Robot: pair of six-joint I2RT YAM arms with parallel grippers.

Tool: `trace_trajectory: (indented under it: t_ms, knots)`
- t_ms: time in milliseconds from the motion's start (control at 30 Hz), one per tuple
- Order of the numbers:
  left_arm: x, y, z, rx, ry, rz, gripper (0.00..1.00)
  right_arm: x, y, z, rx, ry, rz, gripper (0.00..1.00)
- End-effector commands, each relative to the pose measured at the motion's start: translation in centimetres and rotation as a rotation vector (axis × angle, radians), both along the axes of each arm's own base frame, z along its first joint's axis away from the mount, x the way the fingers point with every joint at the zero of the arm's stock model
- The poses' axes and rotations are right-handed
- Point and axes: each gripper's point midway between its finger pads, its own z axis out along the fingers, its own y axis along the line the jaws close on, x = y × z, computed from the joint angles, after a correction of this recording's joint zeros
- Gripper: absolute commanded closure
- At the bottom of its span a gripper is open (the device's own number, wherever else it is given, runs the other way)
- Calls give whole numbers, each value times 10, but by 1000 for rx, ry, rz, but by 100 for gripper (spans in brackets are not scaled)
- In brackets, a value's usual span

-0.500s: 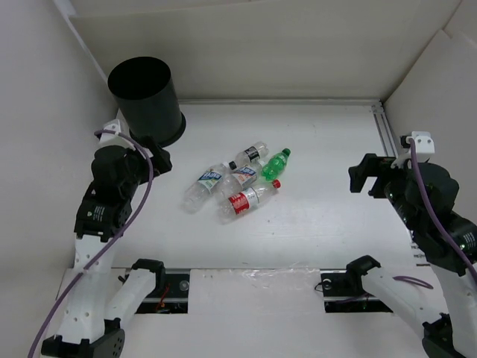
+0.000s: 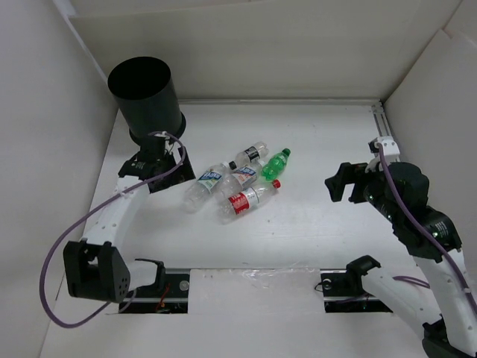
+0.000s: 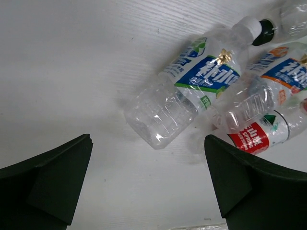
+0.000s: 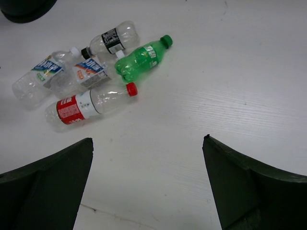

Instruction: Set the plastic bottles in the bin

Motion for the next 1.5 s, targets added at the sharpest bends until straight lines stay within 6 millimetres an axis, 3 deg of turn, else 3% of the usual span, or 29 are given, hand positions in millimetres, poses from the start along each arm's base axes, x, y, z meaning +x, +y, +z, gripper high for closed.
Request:
trace_trajectory:
  t_ms: [0, 67, 200, 300, 533, 833, 967, 1200, 1333, 1367, 1467]
  knots:
    - [18, -6, -3, 12, -6, -13, 0, 4, 24, 13, 67, -66, 102, 0]
    - [20, -9, -11, 34, 11, -32, 0, 3, 28, 10, 76, -67, 123, 0]
    - [24, -50, -23, 95, 48, -164, 0, 5, 32, 5, 74, -66, 144, 0]
    - [20, -63, -36, 162, 83, -204, 0, 3, 33, 3, 66, -69, 156, 0]
    - [17, -50, -76, 248, 187, -121, 0, -5, 30, 11, 73, -105, 169, 0]
    - [20, -39, -87, 310, 206, -84, 0, -6, 35, 9, 85, -110, 196, 0]
    - [10, -30, -99, 351, 256, -69, 0, -5, 36, 8, 85, -110, 196, 0]
    - [-1, -15, -122, 423, 341, 2, 15, -8, 41, 8, 91, -108, 223, 0]
    - [0, -16, -126, 423, 352, 11, 39, -10, 41, 10, 97, -115, 232, 0]
    - [3, -18, -124, 414, 343, 21, 57, -11, 41, 14, 100, -124, 232, 0]
    - [7, -19, -108, 391, 294, 28, 75, -11, 41, 20, 106, -141, 232, 0]
